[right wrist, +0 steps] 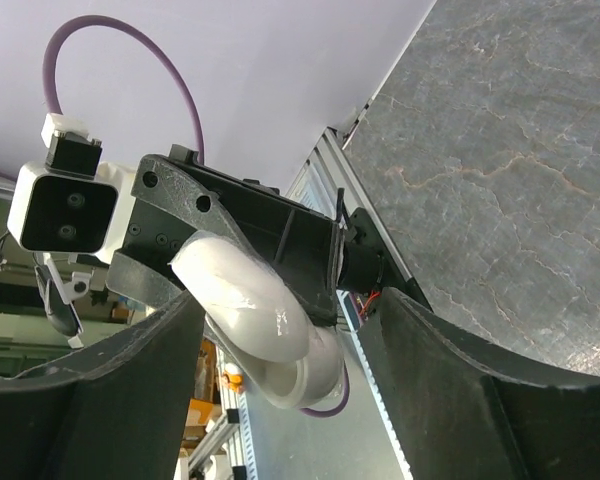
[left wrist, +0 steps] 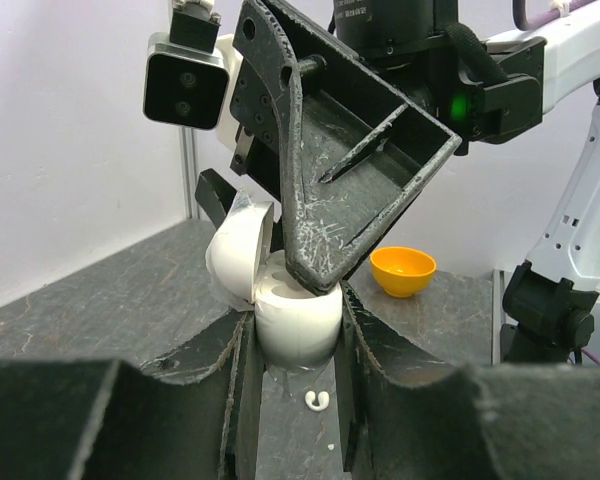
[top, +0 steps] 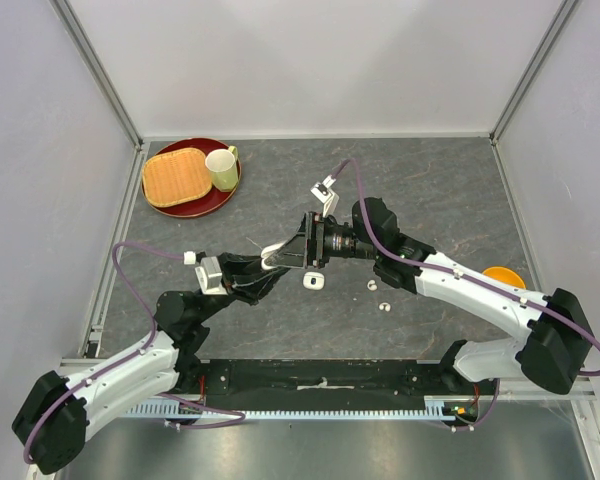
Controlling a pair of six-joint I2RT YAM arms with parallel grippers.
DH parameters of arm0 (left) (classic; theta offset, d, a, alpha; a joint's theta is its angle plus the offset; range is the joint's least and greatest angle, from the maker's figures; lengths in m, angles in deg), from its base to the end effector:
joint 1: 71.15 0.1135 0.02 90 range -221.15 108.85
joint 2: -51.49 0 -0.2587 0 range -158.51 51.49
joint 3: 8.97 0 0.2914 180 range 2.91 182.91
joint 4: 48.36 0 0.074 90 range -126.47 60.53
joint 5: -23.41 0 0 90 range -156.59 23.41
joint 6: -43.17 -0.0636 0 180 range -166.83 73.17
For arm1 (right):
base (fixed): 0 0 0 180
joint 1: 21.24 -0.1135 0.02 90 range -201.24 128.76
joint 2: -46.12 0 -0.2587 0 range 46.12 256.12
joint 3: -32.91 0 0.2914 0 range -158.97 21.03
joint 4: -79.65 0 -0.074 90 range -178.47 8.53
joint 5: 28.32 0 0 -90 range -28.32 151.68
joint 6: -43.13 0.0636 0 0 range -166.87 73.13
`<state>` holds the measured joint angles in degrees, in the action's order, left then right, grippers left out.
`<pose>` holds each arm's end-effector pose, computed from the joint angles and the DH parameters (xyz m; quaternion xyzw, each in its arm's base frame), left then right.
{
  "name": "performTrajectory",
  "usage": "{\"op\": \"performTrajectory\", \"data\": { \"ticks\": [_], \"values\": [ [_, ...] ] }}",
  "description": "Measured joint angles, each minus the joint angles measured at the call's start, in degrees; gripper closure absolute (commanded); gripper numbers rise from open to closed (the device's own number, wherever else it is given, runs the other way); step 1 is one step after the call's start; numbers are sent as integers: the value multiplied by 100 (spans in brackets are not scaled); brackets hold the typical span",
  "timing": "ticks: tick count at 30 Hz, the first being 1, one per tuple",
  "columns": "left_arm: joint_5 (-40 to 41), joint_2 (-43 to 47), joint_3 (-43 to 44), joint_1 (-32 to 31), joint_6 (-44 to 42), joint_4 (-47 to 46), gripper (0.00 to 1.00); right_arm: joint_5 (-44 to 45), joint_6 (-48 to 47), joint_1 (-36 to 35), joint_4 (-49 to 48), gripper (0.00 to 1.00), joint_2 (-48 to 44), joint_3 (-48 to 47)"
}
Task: Insert the wireless bluetooth earbuds into the charging case
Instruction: Open the charging case.
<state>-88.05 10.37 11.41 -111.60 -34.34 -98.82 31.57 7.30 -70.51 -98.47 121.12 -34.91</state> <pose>0.1472 -0.1561 0.2465 0.2754 0.4398 -0.4624 0.7189 0.2170 0.3009 0.3066 -0.1370 0.7412 0.6144 0.2332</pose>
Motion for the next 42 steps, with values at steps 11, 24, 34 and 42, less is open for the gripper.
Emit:
{"op": "performTrajectory", "data": {
  "ticks": [11, 24, 34, 42],
  "values": [
    [-4, 42, 2, -17, -28, 13, 98, -90, 52, 0, -7, 35, 7, -11],
    [-7, 96, 2, -31, -129, 9, 98, -227, 179, 4, -111, 55, 7, -15],
    [-7, 116, 2, -35, -140, -7, 97, -199, 44, -13, 133, 56, 7, -160],
    [-4, 116, 2, -46, -140, -24, 98, -157, -101, -42, 352, 55, 7, -280]
  ]
}}
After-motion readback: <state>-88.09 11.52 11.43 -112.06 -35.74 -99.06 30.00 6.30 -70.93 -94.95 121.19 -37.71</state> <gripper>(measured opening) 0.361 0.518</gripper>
